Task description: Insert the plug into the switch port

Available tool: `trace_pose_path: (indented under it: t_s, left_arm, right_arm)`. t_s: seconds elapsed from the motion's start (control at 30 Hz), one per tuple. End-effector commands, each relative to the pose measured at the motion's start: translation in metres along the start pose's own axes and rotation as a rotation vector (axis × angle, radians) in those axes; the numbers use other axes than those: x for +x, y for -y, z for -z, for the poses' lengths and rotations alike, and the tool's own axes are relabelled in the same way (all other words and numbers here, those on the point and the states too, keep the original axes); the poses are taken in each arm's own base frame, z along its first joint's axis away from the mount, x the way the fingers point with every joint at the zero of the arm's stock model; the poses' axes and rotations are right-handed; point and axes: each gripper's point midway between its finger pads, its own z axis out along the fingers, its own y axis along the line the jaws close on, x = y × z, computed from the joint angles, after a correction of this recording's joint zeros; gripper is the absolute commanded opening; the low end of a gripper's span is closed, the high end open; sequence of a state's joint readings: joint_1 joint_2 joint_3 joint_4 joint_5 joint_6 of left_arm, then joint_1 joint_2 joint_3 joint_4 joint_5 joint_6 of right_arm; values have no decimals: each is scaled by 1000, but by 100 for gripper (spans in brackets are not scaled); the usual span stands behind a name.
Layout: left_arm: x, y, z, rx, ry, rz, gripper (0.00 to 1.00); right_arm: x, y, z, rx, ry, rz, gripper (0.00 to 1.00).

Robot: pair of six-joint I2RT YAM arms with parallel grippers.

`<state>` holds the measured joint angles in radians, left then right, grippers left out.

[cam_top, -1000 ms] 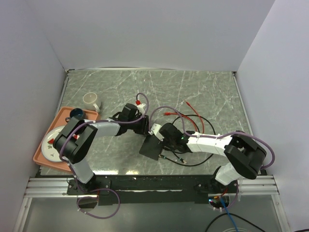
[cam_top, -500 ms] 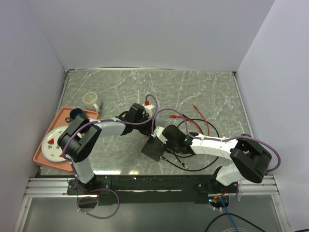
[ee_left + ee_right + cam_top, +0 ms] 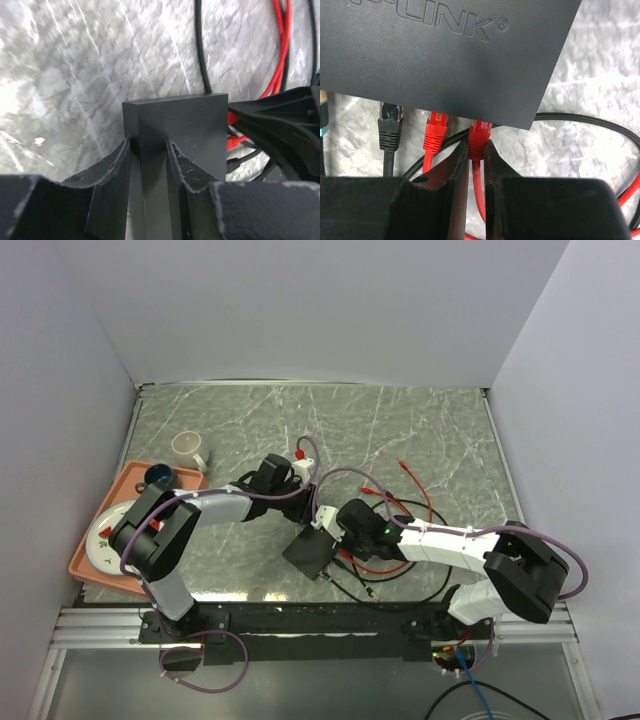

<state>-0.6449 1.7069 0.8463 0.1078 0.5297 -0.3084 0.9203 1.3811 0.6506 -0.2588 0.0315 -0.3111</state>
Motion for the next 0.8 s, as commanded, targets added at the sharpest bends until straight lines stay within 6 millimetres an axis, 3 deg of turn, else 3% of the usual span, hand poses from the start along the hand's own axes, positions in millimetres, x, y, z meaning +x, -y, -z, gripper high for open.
trace_pose_path:
  t_s: [0.0,0.2,0.33,0.6,0.77]
  left_arm:
    - [-2,126,35,530,-51,-49,34]
    - [17,136,35,535,-68,-12,31]
    - [31,129,32,512,-91,25,32]
    - [52,105,17,420,-120,90,38]
    - [54,98,14,412,-97,122,43]
  right_arm:
    - [-218,45,73,150,799,-23,0]
    - [-220,56,61,190,776,-94,0]
    - [-226,62,61,205,786,-120,0]
    - [-242,89,86,294,900,-187,0]
    - [-249,99,96,290,951,-209,0]
